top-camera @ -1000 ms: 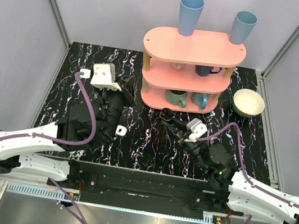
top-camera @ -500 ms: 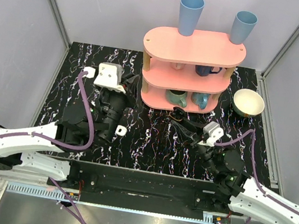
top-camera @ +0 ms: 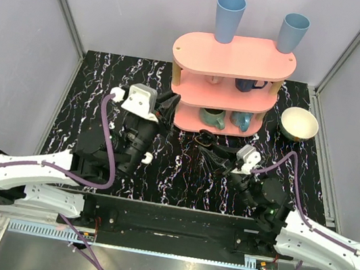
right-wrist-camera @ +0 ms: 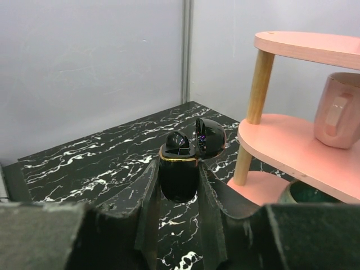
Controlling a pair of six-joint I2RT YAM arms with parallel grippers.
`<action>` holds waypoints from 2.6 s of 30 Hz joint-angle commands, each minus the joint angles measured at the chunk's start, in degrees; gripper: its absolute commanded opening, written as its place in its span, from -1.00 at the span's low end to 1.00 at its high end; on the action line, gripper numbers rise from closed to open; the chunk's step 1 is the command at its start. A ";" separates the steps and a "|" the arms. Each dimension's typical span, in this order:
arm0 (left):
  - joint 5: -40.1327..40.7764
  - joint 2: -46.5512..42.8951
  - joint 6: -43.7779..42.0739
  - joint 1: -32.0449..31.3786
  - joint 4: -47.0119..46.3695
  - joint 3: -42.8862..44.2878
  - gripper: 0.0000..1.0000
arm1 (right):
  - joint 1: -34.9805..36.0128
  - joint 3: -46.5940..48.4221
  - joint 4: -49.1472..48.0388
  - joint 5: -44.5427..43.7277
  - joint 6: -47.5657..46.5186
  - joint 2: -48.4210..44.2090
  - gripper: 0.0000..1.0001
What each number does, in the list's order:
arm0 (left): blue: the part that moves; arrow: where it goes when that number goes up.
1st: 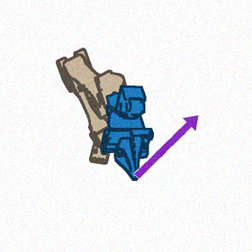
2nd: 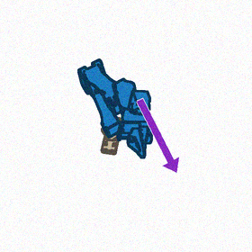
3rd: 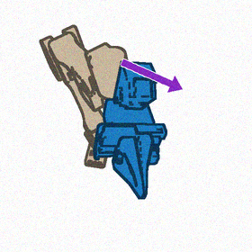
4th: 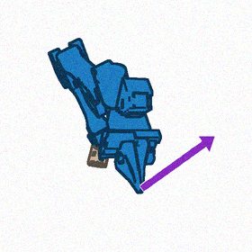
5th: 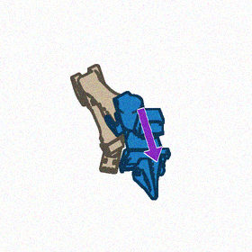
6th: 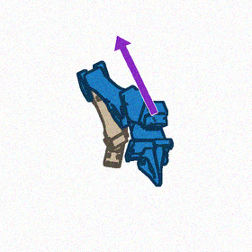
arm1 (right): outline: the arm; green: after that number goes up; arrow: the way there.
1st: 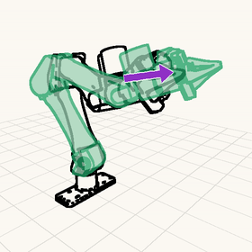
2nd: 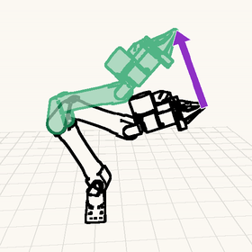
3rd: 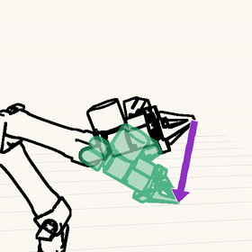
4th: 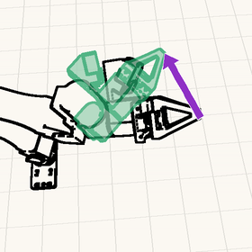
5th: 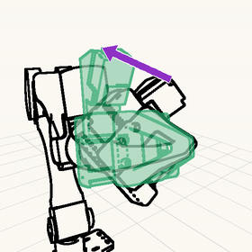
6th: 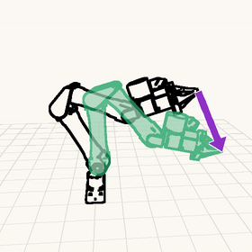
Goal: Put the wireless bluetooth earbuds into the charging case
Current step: Insert the right earbud into the right side groove of the charging case.
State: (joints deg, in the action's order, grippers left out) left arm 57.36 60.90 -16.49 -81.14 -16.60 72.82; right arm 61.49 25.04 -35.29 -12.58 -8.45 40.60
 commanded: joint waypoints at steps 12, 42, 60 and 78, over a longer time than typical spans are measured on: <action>-9.11 -2.19 20.60 -0.33 12.90 5.93 -1.00 | 0.29 3.35 -2.69 9.94 -0.51 -2.36 -1.00; -17.11 -6.59 45.32 -0.42 3.59 -9.71 -1.00 | 0.29 3.53 -1.71 12.14 -3.94 -4.48 -1.00; -18.60 -6.41 44.00 -0.51 -1.94 -14.37 -1.00 | 0.29 5.72 -6.19 13.80 -3.68 -1.40 -1.00; -16.50 -5.62 47.52 -0.77 -2.82 -15.86 -1.00 | 0.29 5.99 -10.94 13.19 -6.23 1.41 -1.00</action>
State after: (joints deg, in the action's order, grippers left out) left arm 39.88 55.35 29.54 -81.62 -16.43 57.60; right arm 61.49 28.75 -40.82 0.73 -13.47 41.71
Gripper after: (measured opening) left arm 0.202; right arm 0.336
